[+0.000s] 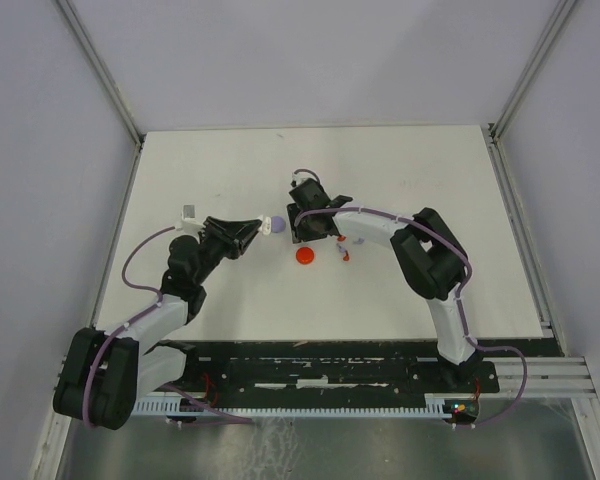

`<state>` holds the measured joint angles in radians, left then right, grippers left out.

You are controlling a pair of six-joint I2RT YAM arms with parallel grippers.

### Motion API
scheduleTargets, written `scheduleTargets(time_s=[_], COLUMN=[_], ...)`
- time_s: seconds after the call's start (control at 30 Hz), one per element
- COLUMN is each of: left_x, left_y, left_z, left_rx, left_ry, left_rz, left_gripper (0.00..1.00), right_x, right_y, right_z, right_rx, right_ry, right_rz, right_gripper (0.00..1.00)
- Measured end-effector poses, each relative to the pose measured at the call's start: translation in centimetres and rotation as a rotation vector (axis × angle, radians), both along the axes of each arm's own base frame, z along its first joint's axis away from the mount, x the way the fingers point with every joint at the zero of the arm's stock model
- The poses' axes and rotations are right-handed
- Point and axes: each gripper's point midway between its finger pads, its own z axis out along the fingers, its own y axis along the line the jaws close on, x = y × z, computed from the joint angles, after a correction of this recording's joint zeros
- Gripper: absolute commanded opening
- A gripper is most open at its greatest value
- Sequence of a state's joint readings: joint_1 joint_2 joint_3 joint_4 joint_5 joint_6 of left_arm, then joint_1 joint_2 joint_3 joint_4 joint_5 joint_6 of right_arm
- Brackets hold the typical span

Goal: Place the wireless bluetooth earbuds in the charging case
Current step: Pick up the earbud from the center of the board.

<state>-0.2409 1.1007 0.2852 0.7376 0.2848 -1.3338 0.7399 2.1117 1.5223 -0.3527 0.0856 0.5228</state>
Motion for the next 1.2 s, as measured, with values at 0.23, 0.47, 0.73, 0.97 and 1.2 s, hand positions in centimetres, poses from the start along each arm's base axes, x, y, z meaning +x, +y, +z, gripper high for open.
scheduleTargets(time_s=[0.23,0.47,0.73,0.97,1.2], left_x=[0.1,0.18,0.23,0.25,0.26], left_y=[0.23,0.4,0.5,0.53,0.55], left_z=[0.12,0.08,0.04,0.05,0.03], left_rx=[-0.001,-0.002,-0.001,-0.002,-0.001], left_ry=[-0.005,-0.004,-0.003,-0.002,-0.002], left_rz=[0.003,0.007,0.009,0.01,0.01], left_gripper=[0.03,0.03,0.03,0.03,0.03], right_x=[0.2,0.2,0.18,0.16,0.01], right_y=[0.23,0.33,0.37,0.37,0.3], right_z=[-0.24,-0.28,-0.27,-0.28,-0.37], right_rx=[0.003,0.008,0.012,0.012,0.009], right_ry=[0.004,0.008,0.011,0.012,0.019], right_rz=[-0.007,-0.011,-0.016,-0.016,-0.015], right_gripper=[0.48,0.43,0.39,0.36,0.35])
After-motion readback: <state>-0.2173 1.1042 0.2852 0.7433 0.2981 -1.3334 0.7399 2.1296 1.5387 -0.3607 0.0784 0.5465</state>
